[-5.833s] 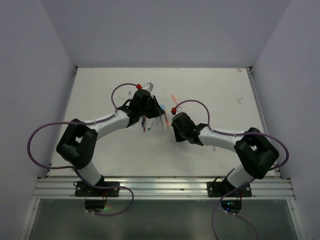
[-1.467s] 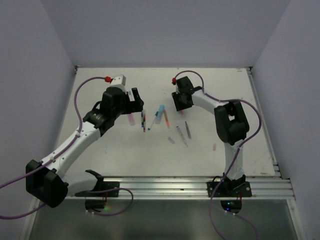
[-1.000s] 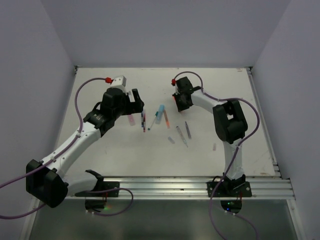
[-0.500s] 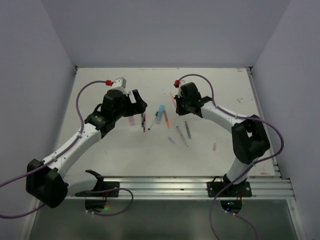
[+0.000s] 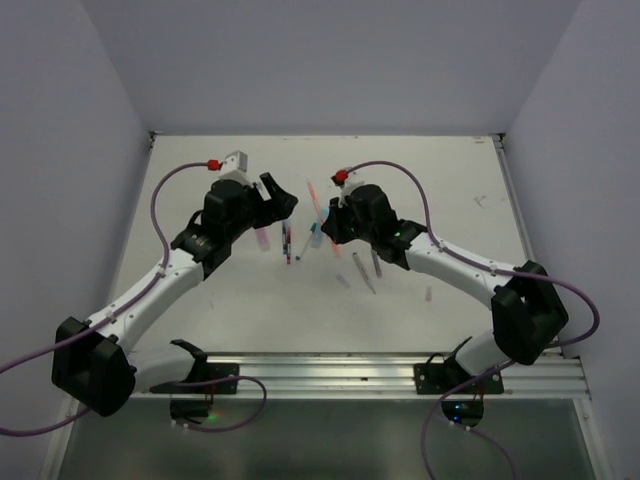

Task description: Open the pen caps

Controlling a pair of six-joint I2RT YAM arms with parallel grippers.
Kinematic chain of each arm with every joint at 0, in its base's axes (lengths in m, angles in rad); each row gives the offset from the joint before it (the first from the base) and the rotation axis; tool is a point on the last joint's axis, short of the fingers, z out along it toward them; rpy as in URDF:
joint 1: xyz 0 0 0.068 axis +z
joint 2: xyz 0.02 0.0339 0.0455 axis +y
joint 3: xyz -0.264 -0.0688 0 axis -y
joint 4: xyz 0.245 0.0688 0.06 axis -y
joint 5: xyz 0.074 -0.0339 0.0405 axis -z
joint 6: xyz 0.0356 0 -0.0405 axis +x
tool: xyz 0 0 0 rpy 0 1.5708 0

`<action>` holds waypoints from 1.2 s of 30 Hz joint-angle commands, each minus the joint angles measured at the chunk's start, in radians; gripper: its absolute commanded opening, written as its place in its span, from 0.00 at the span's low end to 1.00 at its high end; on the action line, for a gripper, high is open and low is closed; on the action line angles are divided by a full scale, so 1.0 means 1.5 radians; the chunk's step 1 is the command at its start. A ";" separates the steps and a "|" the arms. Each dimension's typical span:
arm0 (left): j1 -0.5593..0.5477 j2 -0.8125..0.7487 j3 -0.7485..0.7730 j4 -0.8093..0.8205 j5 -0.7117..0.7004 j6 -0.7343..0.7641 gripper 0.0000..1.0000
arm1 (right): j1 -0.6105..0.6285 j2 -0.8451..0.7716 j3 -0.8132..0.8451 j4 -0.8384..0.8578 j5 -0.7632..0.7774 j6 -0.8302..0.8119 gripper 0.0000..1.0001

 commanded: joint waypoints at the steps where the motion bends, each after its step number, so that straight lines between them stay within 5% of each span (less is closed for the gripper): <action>1: 0.003 -0.005 -0.034 0.083 0.017 -0.041 0.83 | 0.011 -0.029 -0.008 0.075 -0.018 0.032 0.00; 36: -0.051 0.052 -0.055 0.155 -0.015 -0.033 0.41 | 0.080 -0.023 -0.029 0.148 -0.033 0.066 0.00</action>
